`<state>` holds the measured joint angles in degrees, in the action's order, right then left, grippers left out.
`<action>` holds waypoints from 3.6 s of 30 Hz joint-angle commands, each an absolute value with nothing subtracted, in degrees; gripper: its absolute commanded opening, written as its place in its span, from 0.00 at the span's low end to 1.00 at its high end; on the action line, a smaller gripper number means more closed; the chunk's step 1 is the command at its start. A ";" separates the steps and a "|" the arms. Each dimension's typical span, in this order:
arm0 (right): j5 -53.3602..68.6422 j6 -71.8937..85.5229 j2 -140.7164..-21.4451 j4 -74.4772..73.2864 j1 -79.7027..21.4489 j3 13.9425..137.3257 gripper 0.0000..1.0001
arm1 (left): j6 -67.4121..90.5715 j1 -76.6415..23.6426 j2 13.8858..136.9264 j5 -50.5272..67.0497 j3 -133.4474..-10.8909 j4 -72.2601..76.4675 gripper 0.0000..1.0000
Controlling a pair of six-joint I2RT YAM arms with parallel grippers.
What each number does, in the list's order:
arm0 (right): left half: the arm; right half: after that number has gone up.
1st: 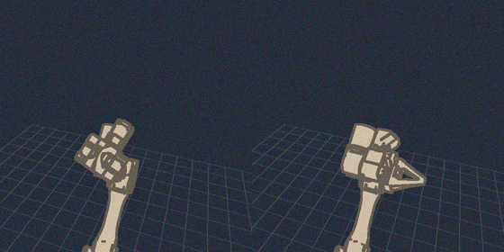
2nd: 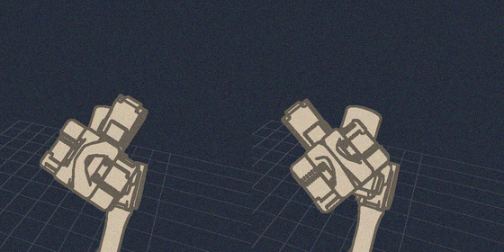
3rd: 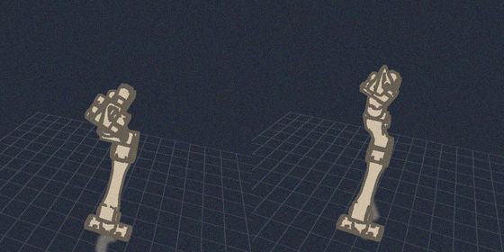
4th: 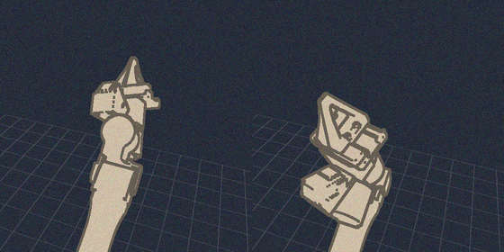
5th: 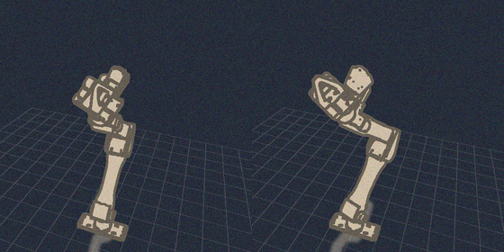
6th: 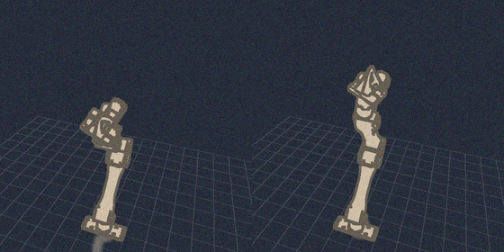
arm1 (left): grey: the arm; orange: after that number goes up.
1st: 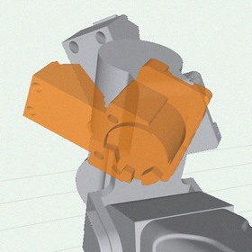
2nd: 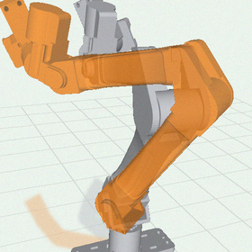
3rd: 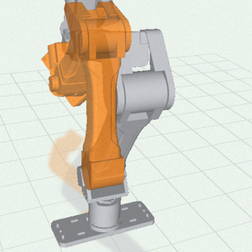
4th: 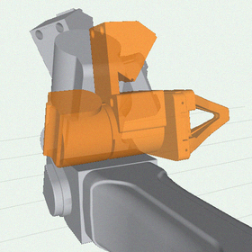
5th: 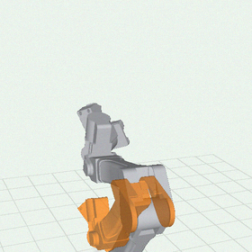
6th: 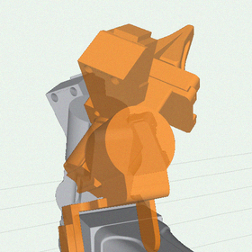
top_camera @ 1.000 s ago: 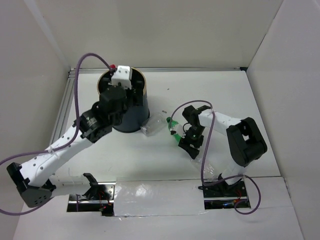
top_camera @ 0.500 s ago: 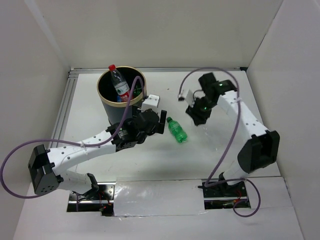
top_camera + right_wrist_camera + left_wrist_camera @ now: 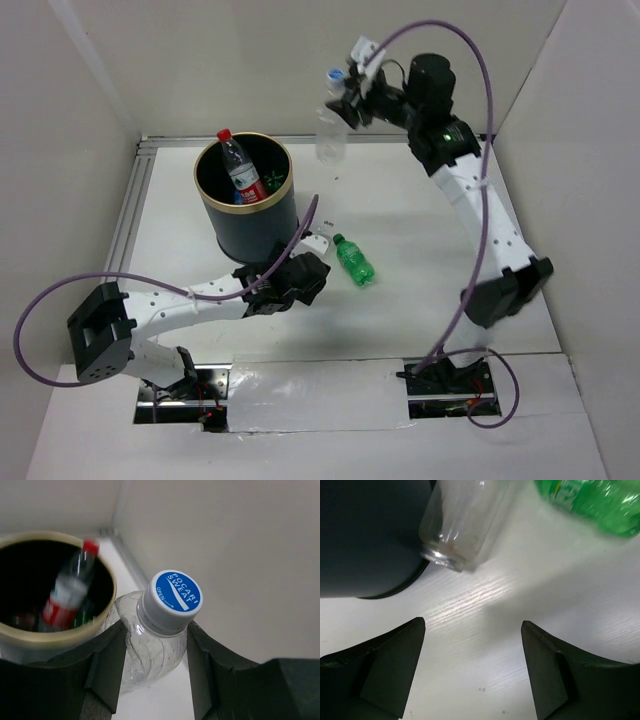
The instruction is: Put the plastic bottles in the bin
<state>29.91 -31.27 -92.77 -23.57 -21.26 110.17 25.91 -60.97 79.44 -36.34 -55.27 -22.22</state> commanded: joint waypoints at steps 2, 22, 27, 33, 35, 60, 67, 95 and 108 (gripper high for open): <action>34.54 -15.84 -106.91 -5.19 -25.39 129.86 0.00 | 15.13 -61.26 78.05 -38.76 -54.40 -18.82 0.90; 24.79 -18.46 -118.04 -22.84 -36.83 137.29 1.00 | -8.35 -53.71 88.74 -39.20 -57.82 -0.97 0.95; 23.55 -15.29 -112.77 -22.85 -28.68 134.92 1.00 | -11.68 -50.72 95.53 -36.83 -62.57 0.52 0.96; 29.77 -12.13 -103.46 -25.49 -15.22 122.89 1.00 | -12.48 -47.82 104.31 -35.43 -68.20 -0.44 0.97; 30.84 -12.13 -99.00 -24.71 -10.65 114.90 1.00 | -12.48 -47.20 107.04 -34.89 -69.52 -1.32 0.97; 43.07 -17.92 -86.13 -33.13 4.84 73.75 0.63 | 5.10 -48.45 81.05 -27.43 -84.71 -13.62 0.13; 44.21 -20.48 -92.01 -37.62 -3.40 73.74 0.81 | 8.35 -39.30 74.62 -31.37 -84.65 -11.87 0.16; 20.21 -10.99 -107.05 -36.74 -26.45 71.72 0.66 | 16.68 -26.28 64.27 -23.48 -80.79 -18.98 1.00; 43.77 -34.63 -101.87 -50.81 -18.98 105.24 0.00 | 32.58 -26.28 32.09 -20.39 -49.32 -28.10 1.00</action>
<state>35.70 -27.70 -106.56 -49.69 -19.88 93.23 25.91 -26.30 35.14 -21.58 -51.81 -23.73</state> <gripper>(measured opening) 0.506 0.995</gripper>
